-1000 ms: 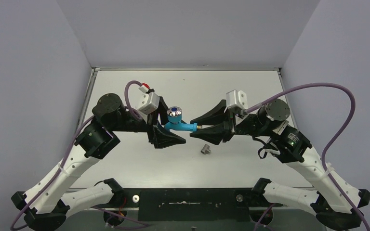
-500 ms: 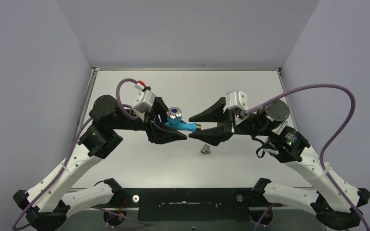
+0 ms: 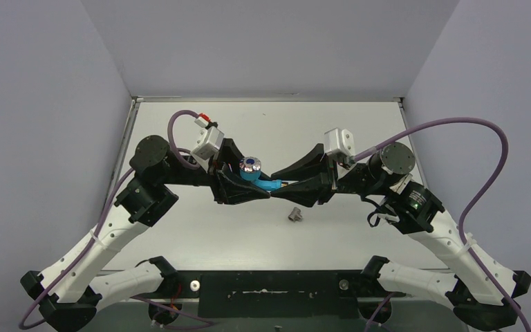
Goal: Install the water faucets
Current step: Adjust the water faucet.
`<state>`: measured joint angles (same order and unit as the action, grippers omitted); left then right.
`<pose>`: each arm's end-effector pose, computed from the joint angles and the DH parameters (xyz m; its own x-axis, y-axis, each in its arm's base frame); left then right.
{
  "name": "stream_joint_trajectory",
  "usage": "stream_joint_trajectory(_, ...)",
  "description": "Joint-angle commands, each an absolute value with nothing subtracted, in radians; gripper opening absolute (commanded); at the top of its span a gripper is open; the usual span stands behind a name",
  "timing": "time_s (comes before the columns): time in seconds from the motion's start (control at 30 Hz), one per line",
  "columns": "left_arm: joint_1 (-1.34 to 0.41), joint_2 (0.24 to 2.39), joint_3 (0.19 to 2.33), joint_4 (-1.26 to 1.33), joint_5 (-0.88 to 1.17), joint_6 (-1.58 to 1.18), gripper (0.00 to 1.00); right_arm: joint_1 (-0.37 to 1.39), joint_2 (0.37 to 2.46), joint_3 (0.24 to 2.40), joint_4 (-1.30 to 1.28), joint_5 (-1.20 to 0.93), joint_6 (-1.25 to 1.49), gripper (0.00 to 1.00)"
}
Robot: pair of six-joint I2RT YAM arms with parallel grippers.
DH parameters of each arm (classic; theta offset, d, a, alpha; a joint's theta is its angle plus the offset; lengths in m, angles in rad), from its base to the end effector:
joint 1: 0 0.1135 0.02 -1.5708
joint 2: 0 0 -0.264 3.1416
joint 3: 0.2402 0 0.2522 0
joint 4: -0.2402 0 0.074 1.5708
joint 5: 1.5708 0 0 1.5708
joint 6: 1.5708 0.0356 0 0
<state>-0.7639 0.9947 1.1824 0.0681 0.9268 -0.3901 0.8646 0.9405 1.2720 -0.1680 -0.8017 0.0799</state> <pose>0.1232 -0.1575 0.4637 -0.2014 -0.1232 -0.9717 0.9703 -0.1605 -0.1808 0.0934 0.1489 0.4793 0.0263 0.1164 -0.9929 -0.9945 -0.0977 -0.0378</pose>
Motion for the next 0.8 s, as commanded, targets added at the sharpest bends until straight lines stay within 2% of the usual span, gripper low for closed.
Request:
stream_joint_trajectory(0.0, -0.765, 0.990, 1.197, 0.127, 0.945, -0.391, 0.04, 0.864, 0.945, 1.282, -0.104, -0.794, 0.087, 0.00)
stream_joint_trajectory(0.03, -0.765, 0.989, 1.197, 0.125, 0.944, -0.389, 0.00, 0.864, 0.943, 1.282, -0.105, -0.791, 0.087, 0.00)
stream_joint_trajectory(0.17, -0.764, 0.984, 1.198, 0.115, 0.939, -0.381, 0.00, 0.864, 0.932, 1.279, -0.108, -0.783, 0.089, 0.01)
stream_joint_trajectory(0.33, -0.765, 0.982, 1.208, 0.094, 0.940, -0.366, 0.00, 0.864, 0.908, 1.273, -0.133, -0.759, 0.071, 0.40)
stream_joint_trajectory(0.4, -0.765, 0.978, 1.211, 0.092, 0.944, -0.365, 0.00, 0.864, 0.895, 1.270, -0.151, -0.739, 0.059, 0.49)
stream_joint_trajectory(0.53, -0.765, 0.970, 1.213, 0.092, 0.944, -0.365, 0.00, 0.864, 0.881, 1.260, -0.171, -0.720, 0.051, 0.56)
stream_joint_trajectory(0.77, -0.764, 0.969, 1.212, 0.105, 0.945, -0.372, 0.00, 0.864, 0.897, 1.259, -0.179, -0.741, 0.058, 0.56)
